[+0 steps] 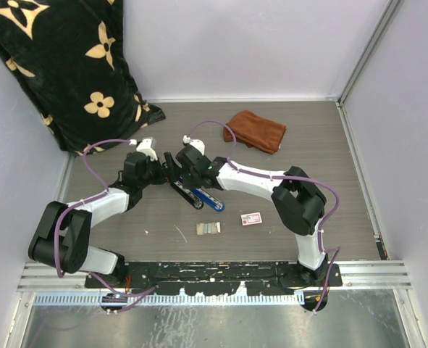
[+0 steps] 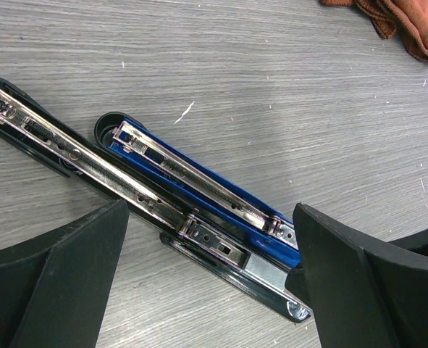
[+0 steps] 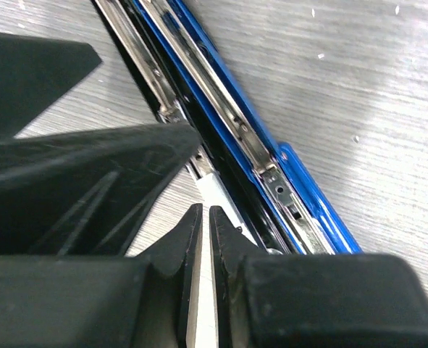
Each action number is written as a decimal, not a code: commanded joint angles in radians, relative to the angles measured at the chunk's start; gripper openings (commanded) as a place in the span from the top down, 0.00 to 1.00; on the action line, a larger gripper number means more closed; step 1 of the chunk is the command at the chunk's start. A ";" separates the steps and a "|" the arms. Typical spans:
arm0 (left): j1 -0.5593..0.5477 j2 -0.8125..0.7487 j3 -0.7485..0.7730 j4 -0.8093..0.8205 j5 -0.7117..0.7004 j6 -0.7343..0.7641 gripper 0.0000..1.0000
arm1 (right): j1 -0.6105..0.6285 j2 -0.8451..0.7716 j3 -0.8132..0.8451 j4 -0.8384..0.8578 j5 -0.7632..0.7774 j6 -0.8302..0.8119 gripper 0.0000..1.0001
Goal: Load the staples into the stapler
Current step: Install the staple into the stapler.
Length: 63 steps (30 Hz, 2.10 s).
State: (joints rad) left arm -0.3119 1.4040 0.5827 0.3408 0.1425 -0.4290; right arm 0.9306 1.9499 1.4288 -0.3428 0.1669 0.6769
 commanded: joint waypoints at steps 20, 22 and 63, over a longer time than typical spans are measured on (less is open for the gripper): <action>0.001 -0.031 -0.003 0.058 -0.015 0.019 0.01 | 0.005 0.037 -0.006 0.013 0.010 -0.012 0.86; 0.002 -0.031 -0.003 0.058 -0.015 0.019 0.01 | 0.005 0.026 0.001 0.011 0.020 -0.020 0.86; 0.002 -0.032 -0.004 0.056 0.000 0.022 0.01 | 0.017 -0.046 -0.040 0.000 0.006 -0.042 0.85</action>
State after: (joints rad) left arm -0.3119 1.4033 0.5827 0.3408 0.1429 -0.4286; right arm 0.9455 1.9694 1.3930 -0.3386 0.1593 0.6518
